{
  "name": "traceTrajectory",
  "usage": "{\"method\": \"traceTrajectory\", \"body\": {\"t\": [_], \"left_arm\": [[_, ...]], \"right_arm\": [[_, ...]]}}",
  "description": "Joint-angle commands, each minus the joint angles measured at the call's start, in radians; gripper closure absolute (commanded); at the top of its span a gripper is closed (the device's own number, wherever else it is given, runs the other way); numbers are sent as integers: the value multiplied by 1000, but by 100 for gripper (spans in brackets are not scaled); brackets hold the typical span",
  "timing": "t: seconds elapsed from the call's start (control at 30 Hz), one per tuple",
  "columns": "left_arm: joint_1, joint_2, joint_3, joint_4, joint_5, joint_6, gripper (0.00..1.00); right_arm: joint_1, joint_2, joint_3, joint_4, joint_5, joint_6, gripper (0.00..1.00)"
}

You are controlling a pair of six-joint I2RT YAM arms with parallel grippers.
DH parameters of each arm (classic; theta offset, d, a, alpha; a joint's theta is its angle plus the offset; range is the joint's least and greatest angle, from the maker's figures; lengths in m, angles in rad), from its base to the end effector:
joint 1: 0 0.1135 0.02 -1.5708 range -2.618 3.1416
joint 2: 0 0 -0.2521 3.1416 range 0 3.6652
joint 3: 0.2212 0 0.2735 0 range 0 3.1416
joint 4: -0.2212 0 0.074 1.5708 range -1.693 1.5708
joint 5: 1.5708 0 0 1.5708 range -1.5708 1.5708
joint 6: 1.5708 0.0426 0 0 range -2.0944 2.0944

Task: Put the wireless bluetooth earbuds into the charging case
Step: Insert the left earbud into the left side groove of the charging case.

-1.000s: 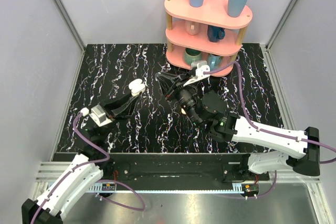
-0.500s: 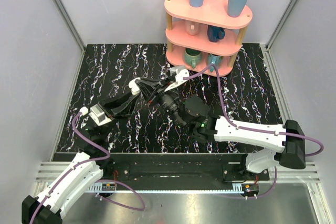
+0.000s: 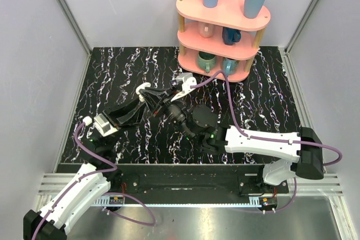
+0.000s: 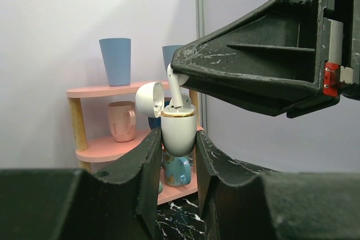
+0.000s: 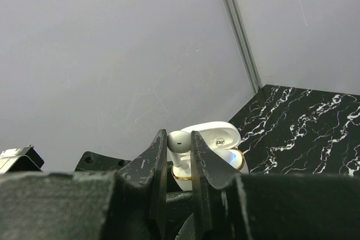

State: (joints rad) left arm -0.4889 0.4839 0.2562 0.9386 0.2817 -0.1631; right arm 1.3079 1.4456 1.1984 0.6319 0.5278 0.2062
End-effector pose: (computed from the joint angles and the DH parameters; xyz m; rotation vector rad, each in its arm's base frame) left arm 0.1334 -0.0844 0.3040 0.4086 0.8189 -0.7281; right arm 0.1155 0.3465 0.3981 -0.2200 1.2853 0.9956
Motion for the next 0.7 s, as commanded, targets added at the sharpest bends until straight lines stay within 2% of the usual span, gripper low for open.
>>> {"method": "traceTrajectory", "body": {"t": [0.0, 0.67], "left_arm": [[3, -7, 15, 74, -19, -12, 100], [3, -21, 21, 85, -56, -39, 100]], "right_arm": [[11, 2, 47, 42, -22, -5, 84], [33, 19, 7, 117, 23, -111, 85]]}}
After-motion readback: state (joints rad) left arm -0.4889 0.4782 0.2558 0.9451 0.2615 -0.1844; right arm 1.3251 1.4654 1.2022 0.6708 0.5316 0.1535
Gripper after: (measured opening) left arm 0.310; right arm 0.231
